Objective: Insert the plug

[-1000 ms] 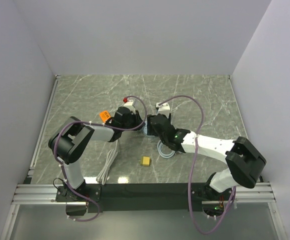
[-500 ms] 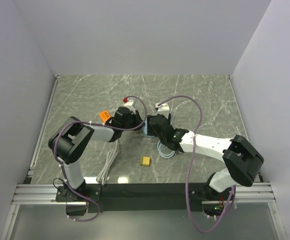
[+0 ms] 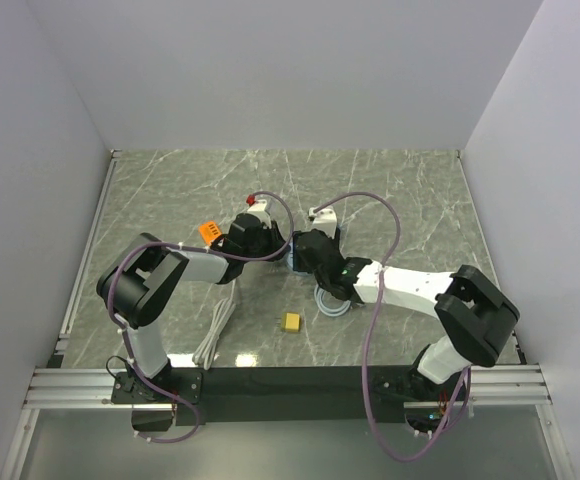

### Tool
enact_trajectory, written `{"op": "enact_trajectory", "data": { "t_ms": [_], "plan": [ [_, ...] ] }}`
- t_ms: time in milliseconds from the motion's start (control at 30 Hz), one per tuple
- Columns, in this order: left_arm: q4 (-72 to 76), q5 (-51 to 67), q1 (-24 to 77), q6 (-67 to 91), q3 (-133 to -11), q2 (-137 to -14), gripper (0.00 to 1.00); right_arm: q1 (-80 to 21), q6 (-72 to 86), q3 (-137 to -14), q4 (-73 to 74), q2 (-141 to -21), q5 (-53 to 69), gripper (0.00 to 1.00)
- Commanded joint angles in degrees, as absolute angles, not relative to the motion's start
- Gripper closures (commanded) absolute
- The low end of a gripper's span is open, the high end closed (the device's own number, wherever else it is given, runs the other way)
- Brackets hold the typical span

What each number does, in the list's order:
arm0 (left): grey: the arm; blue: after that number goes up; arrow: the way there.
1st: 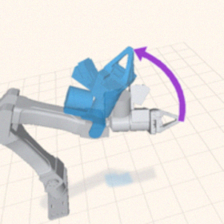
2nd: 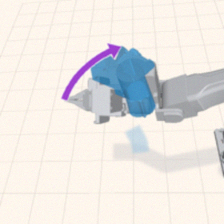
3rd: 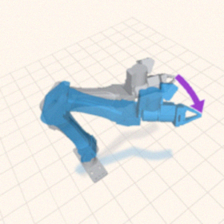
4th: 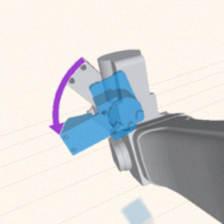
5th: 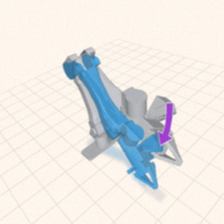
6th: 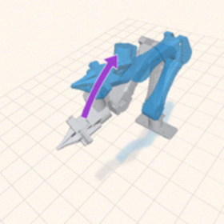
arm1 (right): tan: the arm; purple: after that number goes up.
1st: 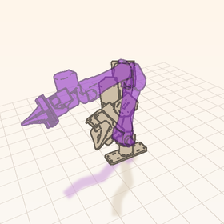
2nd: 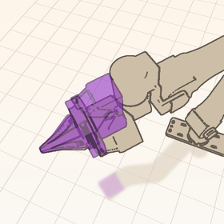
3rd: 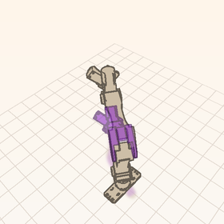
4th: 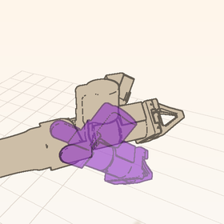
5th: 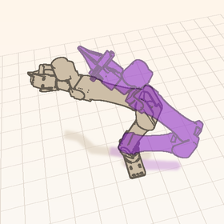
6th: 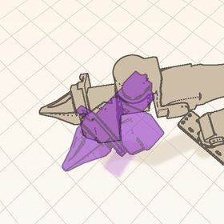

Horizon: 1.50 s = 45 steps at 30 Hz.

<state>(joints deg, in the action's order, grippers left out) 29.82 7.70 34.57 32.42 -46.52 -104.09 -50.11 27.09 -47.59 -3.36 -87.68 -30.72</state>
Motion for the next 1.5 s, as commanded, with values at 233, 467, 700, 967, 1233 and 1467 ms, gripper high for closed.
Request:
{"op": "enact_trajectory", "data": {
  "t_ms": [233, 467, 700, 967, 1233, 1467],
  "plan": [
    [29.80, 8.88, 34.63, 32.52, -45.70, -103.62, 0.79, -51.59, 28.12, -49.92, -3.69, -88.33, -34.71, 1.00],
    [29.97, 9.05, 34.63, 32.43, -45.70, -103.89, 0.81, -53.87, 29.36, -49.39, -2.64, -89.64, -36.56, 1.00],
    [29.80, 8.97, 34.54, 32.34, -45.62, -103.62, 0.83, -54.49, 29.18, -50.80, -1.41, -92.19, -36.91, 1.00],
    [29.88, 9.23, 34.63, 32.34, -45.70, -103.62, 0.87, -54.67, 29.71, -51.50, -0.44, -94.48, -36.48, 1.00],
    [30.32, 9.40, 34.63, 32.17, -45.62, -103.80, 0.92, -54.58, 29.80, -52.99, 1.58, -97.12, -35.42, 1.00],
    [30.15, 8.88, 34.63, 31.55, -45.35, -103.36, 0.93, -53.70, 29.53, -54.14, 2.72, -99.49, -32.96, 1.00]
  ]
}}
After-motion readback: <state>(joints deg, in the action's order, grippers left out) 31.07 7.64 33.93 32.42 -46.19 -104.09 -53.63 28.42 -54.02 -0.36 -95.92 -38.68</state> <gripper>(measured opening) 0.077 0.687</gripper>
